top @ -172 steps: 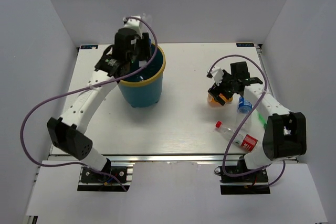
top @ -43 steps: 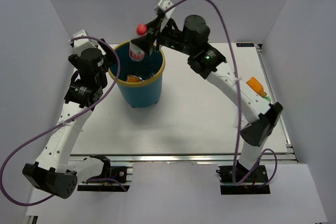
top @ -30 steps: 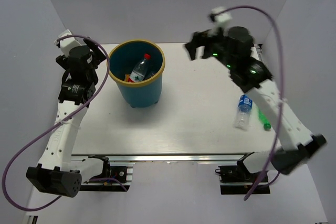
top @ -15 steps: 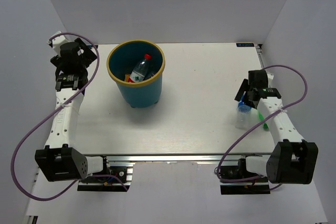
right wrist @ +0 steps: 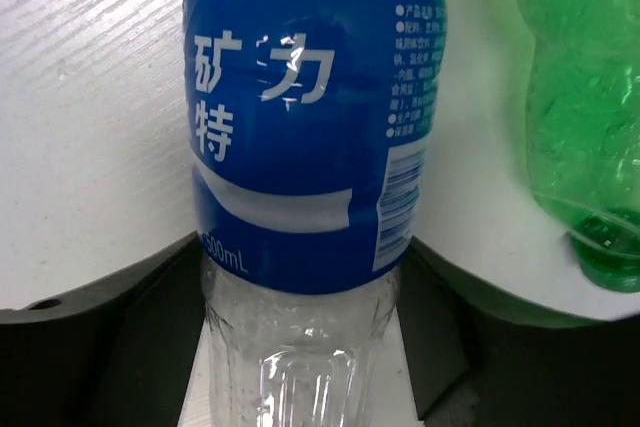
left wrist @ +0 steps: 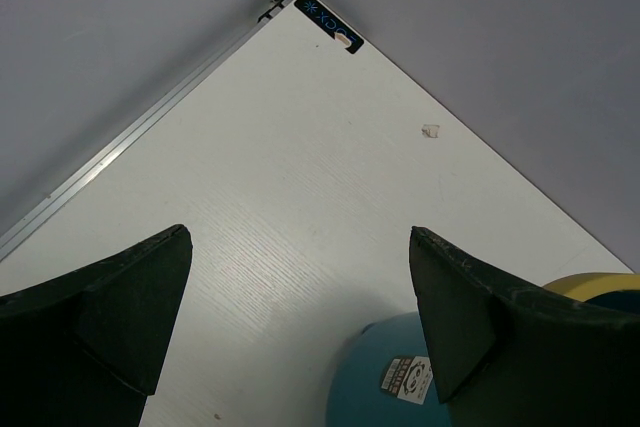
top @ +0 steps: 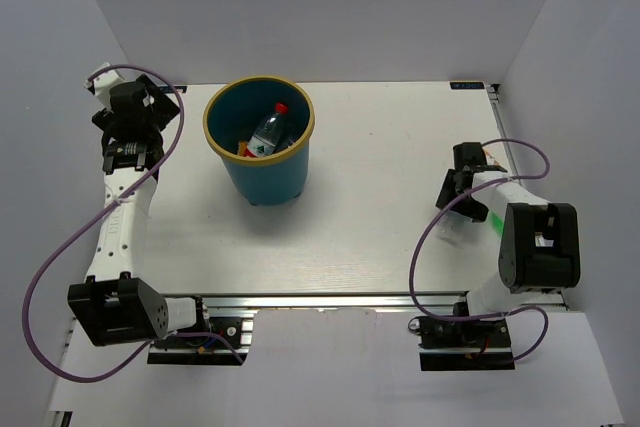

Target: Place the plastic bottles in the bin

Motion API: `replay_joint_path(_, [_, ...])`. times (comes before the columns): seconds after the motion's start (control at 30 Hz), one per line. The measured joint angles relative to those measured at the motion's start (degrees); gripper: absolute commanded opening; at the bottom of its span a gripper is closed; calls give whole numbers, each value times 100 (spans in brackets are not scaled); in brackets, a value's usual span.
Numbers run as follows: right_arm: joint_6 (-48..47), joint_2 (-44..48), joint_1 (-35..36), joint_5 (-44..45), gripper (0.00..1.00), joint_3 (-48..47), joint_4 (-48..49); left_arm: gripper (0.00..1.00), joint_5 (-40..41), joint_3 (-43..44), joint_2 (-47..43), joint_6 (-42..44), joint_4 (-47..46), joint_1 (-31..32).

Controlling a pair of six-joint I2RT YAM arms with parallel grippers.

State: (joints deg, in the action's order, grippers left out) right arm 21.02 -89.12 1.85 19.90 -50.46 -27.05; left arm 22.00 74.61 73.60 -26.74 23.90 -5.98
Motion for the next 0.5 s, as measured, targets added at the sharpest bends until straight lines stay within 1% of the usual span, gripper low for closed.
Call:
replay_joint_path(0.03, [-28,-24,-2,13,53,0,20,98,0,-2,-7,-9,0,-2])
replay_joint_path(0.07, [-105,-31,-2,-11,44,0,39,98,-2,-11,-17,-11,0,-7])
replay_joint_path(0.1, [-168,-4,-2,-66,40,-7,70,98,-2,-17,-31,-13,2,-9])
replay_joint_path(0.2, [-382,179,181,-385,42,-111,33,98,-9,-22,-70,-28,0,-9])
replay_joint_path(0.23, [-509,282,411,-463,42,-234,-24,98,-15,-22,-81,-33,0,-9])
replay_joint_path(0.3, [-769,457,1095,-741,42,-750,-125,98,-46,-22,-98,-57,-2,-17])
replay_joint_path(0.37, [-1023,518,1886,-1102,39,-1554,-101,98,-70,-22,-103,-81,-9,-26])
replay_joint_path(0.43, [-1300,452,2643,-1425,39,-2677,79,98,-101,-26,-101,-98,-9,-33])
replay_joint_path(0.5, [-1609,321,3294,-1556,39,-3794,337,98,-109,-35,-103,-116,-7,-39])
